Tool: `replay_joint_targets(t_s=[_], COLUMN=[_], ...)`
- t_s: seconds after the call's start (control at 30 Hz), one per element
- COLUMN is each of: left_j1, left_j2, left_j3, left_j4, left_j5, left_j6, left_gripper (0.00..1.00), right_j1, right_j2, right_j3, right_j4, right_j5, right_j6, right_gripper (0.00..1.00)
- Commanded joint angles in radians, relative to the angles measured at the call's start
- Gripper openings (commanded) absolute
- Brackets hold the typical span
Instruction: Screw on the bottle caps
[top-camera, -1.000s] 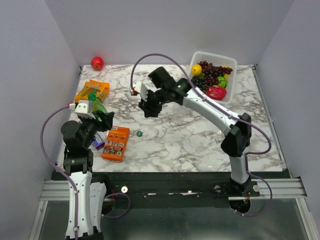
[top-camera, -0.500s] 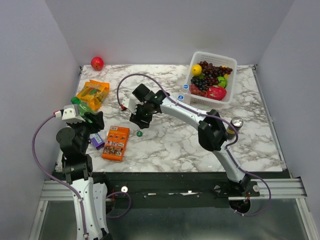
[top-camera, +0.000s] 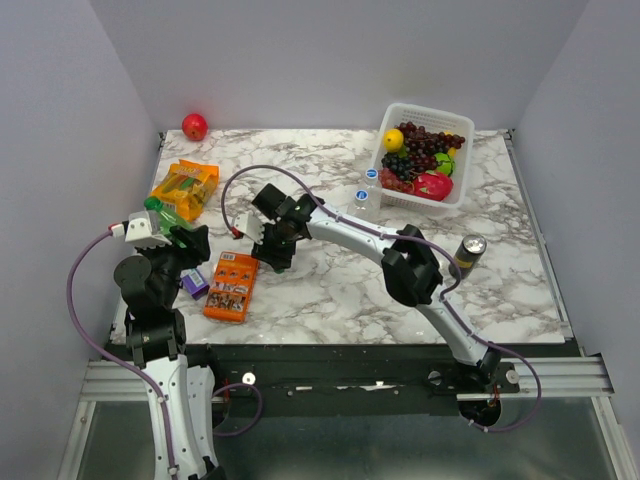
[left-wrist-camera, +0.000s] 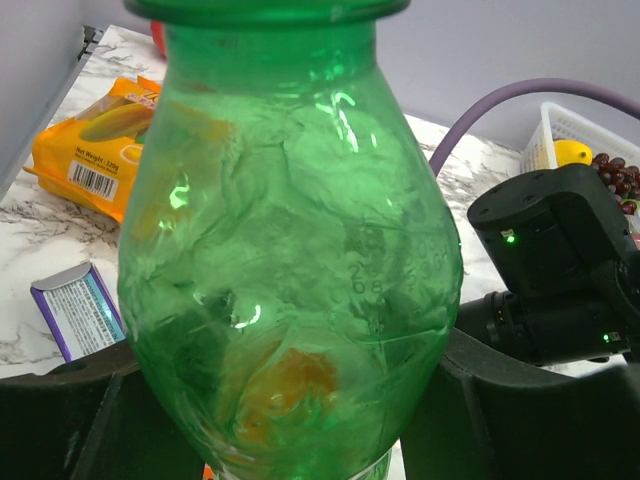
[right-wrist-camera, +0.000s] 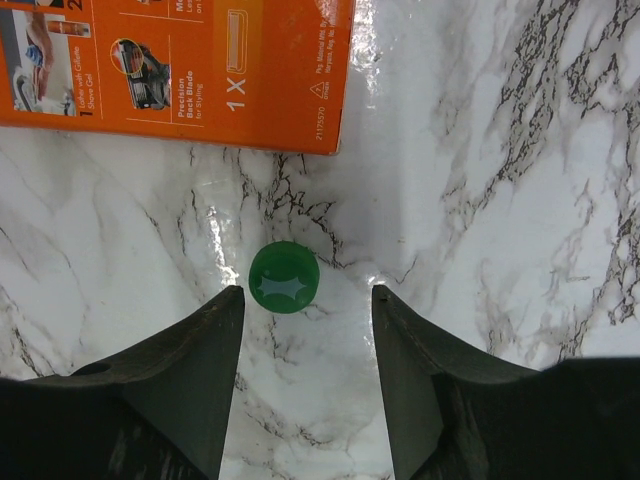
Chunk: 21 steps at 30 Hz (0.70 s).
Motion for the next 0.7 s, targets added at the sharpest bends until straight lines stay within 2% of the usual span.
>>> replay_joint_targets(t_s=[0.0,0.67], left_j1=[0.016,0.020], left_j2=[-0.007,0.002], left_j3=[-0.004,-0.039], left_j4=[-0.013,0.007], left_j5=[0.036,0.061], left_j6=[-0.014,-0.038], left_gripper=[0.00,0.00], right_j1=[0.010,0.029], right_j2=[0.035,0.059], right_j3=[0.032,0.037], right_j4=[0.003,0.002], right_j5=[0.019,0.003], right_j6=[-0.019,-0.021], right_gripper=[0.59,0.50])
